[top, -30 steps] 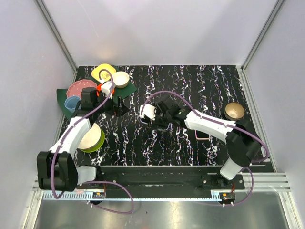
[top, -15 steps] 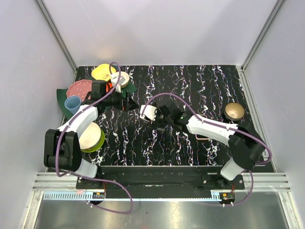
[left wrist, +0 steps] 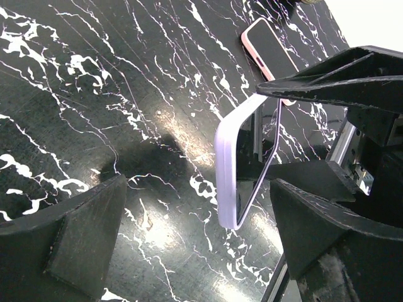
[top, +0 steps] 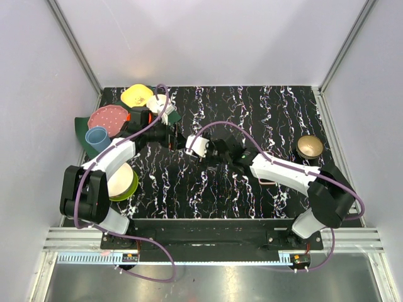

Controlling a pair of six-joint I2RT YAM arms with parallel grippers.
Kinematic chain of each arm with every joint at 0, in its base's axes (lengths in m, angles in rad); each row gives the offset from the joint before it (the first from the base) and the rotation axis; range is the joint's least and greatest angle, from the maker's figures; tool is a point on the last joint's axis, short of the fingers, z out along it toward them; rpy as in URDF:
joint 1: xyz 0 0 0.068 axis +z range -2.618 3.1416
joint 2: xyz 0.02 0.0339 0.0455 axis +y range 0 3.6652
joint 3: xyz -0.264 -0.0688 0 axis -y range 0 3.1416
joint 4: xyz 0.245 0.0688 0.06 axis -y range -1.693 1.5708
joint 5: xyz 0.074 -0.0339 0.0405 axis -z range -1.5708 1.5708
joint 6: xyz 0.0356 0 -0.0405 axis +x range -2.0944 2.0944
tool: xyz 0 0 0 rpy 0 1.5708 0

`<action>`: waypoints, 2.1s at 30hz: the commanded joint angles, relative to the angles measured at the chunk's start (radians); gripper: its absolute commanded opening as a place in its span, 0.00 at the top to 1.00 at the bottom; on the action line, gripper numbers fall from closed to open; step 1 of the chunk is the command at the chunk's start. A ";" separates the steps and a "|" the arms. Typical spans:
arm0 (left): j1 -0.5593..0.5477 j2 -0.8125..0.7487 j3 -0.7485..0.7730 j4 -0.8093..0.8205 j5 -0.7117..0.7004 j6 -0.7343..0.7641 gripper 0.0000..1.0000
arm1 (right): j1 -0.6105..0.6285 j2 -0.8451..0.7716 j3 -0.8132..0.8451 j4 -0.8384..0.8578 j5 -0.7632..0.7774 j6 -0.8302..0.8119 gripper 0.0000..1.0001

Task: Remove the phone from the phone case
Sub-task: Pick up the phone at the center of the board.

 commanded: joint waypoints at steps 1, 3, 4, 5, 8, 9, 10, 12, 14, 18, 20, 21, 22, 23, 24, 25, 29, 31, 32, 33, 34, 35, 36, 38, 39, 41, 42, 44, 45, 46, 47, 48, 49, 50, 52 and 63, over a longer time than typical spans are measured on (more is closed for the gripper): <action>-0.019 0.006 0.018 0.066 0.049 -0.008 0.02 | 0.019 -0.047 0.023 0.086 -0.005 0.004 0.91; -0.020 0.011 0.018 0.065 0.059 -0.011 0.03 | 0.027 -0.045 0.026 0.088 0.004 0.004 0.91; -0.021 0.012 0.020 0.065 0.062 -0.012 0.04 | 0.028 -0.044 0.026 0.093 0.007 0.004 0.91; -0.024 0.015 0.020 0.066 0.066 -0.018 0.04 | 0.033 -0.041 0.028 0.096 0.010 0.004 0.91; -0.027 0.023 0.020 0.065 0.075 -0.025 0.06 | 0.045 -0.035 0.028 0.106 0.026 0.003 0.91; -0.028 0.028 0.021 0.065 0.081 -0.026 0.07 | 0.048 -0.033 0.028 0.109 0.032 0.003 0.91; -0.028 0.031 0.021 0.066 0.087 -0.029 0.08 | 0.050 -0.031 0.026 0.117 0.035 0.004 0.91; -0.030 0.043 0.020 0.066 0.108 -0.035 0.12 | 0.060 -0.028 0.026 0.126 0.053 0.001 0.91; -0.031 0.052 0.020 0.063 0.133 -0.037 0.15 | 0.062 -0.027 0.023 0.142 0.064 -0.007 0.91; -0.039 0.052 0.021 0.057 0.158 -0.034 0.21 | 0.074 -0.018 0.011 0.172 0.102 -0.025 0.91; -0.047 0.052 0.026 0.045 0.161 -0.028 0.23 | 0.079 -0.012 0.005 0.189 0.111 -0.037 0.91; -0.048 0.054 0.027 0.042 0.161 -0.028 0.24 | 0.082 -0.008 0.003 0.195 0.122 -0.042 0.91; -0.053 0.054 0.027 0.042 0.161 -0.028 0.25 | 0.086 -0.008 0.001 0.206 0.127 -0.046 0.91; -0.054 0.057 0.029 0.037 0.161 -0.026 0.26 | 0.089 -0.004 -0.002 0.211 0.131 -0.048 0.91; -0.056 0.060 0.030 0.034 0.162 -0.026 0.27 | 0.093 -0.001 -0.002 0.212 0.137 -0.049 0.91; -0.057 0.061 0.029 0.036 0.162 -0.028 0.28 | 0.097 0.002 -0.002 0.217 0.142 -0.054 0.91; -0.059 0.072 0.032 0.028 0.167 -0.031 0.32 | 0.105 0.016 -0.006 0.224 0.151 -0.066 0.90; -0.060 0.074 0.033 0.028 0.170 -0.031 0.32 | 0.108 0.018 -0.009 0.229 0.154 -0.071 0.90; -0.060 0.071 0.033 0.028 0.168 -0.029 0.33 | 0.109 0.019 -0.011 0.229 0.154 -0.071 0.90; -0.060 0.072 0.033 0.026 0.170 -0.028 0.35 | 0.109 0.019 -0.011 0.229 0.154 -0.072 0.90; -0.060 0.071 0.035 0.026 0.170 -0.028 0.35 | 0.111 0.021 -0.011 0.228 0.156 -0.073 0.90; -0.060 0.071 0.035 0.026 0.168 -0.028 0.35 | 0.112 0.021 -0.011 0.226 0.154 -0.073 0.90; -0.060 0.071 0.035 0.026 0.168 -0.026 0.37 | 0.111 0.022 -0.012 0.228 0.154 -0.074 0.90; -0.060 0.074 0.035 0.026 0.168 -0.026 0.39 | 0.111 0.024 -0.014 0.228 0.154 -0.076 0.90; -0.060 0.074 0.033 0.023 0.168 -0.026 0.39 | 0.112 0.024 -0.014 0.229 0.154 -0.076 0.89; -0.060 0.072 0.035 0.023 0.168 -0.025 0.43 | 0.114 0.025 -0.014 0.232 0.156 -0.073 0.89; -0.060 0.074 0.035 0.023 0.170 -0.025 0.44 | 0.114 0.024 -0.012 0.232 0.161 -0.073 0.89; -0.060 0.078 0.038 0.017 0.167 -0.020 0.48 | 0.116 0.024 -0.011 0.235 0.161 -0.073 0.89; -0.060 0.078 0.040 0.017 0.164 -0.020 0.49 | 0.116 0.022 -0.012 0.237 0.164 -0.073 0.89; -0.062 0.080 0.040 0.013 0.161 -0.020 0.50 | 0.117 0.022 -0.014 0.238 0.164 -0.074 0.89; -0.062 0.083 0.041 0.011 0.159 -0.017 0.50 | 0.117 0.025 -0.015 0.240 0.165 -0.076 0.89; -0.062 0.083 0.043 0.008 0.161 -0.015 0.51 | 0.117 0.025 -0.015 0.243 0.167 -0.076 0.89; -0.063 0.081 0.041 0.006 0.162 -0.015 0.51 | 0.116 0.025 -0.015 0.246 0.168 -0.076 0.88; -0.063 0.084 0.041 0.005 0.161 -0.011 0.52 | 0.116 0.024 -0.015 0.246 0.168 -0.076 0.88; -0.067 0.084 0.043 0.000 0.161 -0.008 0.52 | 0.117 0.027 -0.015 0.246 0.170 -0.079 0.88; -0.070 0.086 0.049 -0.006 0.147 -0.002 0.63 | 0.120 0.025 -0.017 0.244 0.170 -0.079 0.88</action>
